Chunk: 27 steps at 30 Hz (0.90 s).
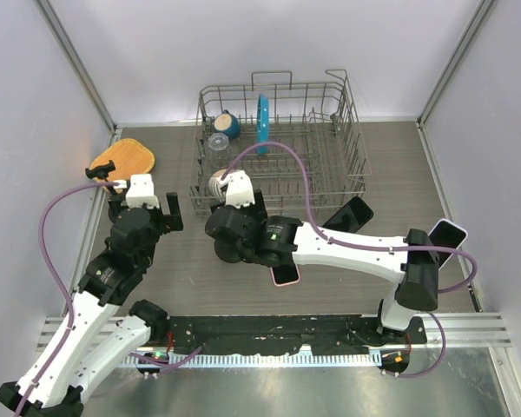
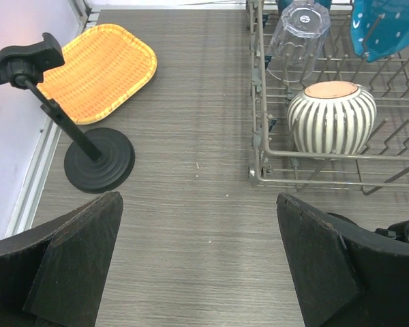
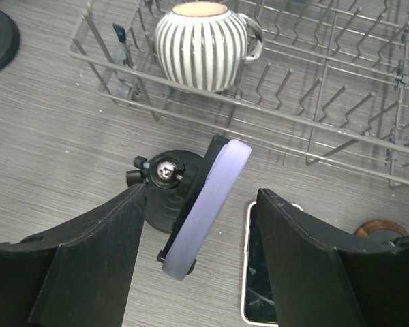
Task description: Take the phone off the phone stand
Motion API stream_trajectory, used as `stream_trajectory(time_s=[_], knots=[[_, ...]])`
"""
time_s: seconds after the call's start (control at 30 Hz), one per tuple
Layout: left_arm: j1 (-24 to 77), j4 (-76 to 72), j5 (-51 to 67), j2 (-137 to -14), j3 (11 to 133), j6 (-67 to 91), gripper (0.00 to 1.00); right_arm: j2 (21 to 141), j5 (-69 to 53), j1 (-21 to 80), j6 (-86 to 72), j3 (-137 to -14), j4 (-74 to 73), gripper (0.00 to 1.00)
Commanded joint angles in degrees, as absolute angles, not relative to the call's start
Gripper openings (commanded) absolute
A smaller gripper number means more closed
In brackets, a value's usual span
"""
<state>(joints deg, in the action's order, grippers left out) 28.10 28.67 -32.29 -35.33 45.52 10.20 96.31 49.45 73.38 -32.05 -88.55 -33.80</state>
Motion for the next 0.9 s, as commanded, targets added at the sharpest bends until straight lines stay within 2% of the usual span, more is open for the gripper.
stream_trajectory(time_s=[0.0,0.17,0.3,0.43,0.57,0.63,0.87], knots=[[27.4,25.0,-28.6,-35.5,45.2,9.2,1.00,97.4,53.0,73.4,-35.0,-90.9,-35.6,0.70],[27.3,24.1,-24.4,-35.6,44.3,8.0,1.00,96.9,52.1,73.4,-34.3,-89.0,-35.3,0.61],[27.3,22.3,-18.8,-34.5,42.9,6.2,1.00,94.1,50.0,73.4,-30.2,-85.4,-30.4,0.38],[27.3,19.3,-11.9,-33.0,40.6,3.9,1.00,89.7,45.9,73.0,-25.2,-80.9,-24.4,0.26],[27.3,14.9,2.4,-32.1,36.1,0.3,1.00,84.7,41.1,71.2,-22.0,-74.7,-18.1,0.11],[27.3,11.3,7.6,-31.6,34.3,-2.0,1.00,81.7,38.9,70.0,-20.3,-72.9,-16.4,0.07],[27.4,7.5,22.0,-34.8,32.7,-0.9,1.00,78.6,35.6,69.9,-15.1,-69.2,-12.3,0.06]])
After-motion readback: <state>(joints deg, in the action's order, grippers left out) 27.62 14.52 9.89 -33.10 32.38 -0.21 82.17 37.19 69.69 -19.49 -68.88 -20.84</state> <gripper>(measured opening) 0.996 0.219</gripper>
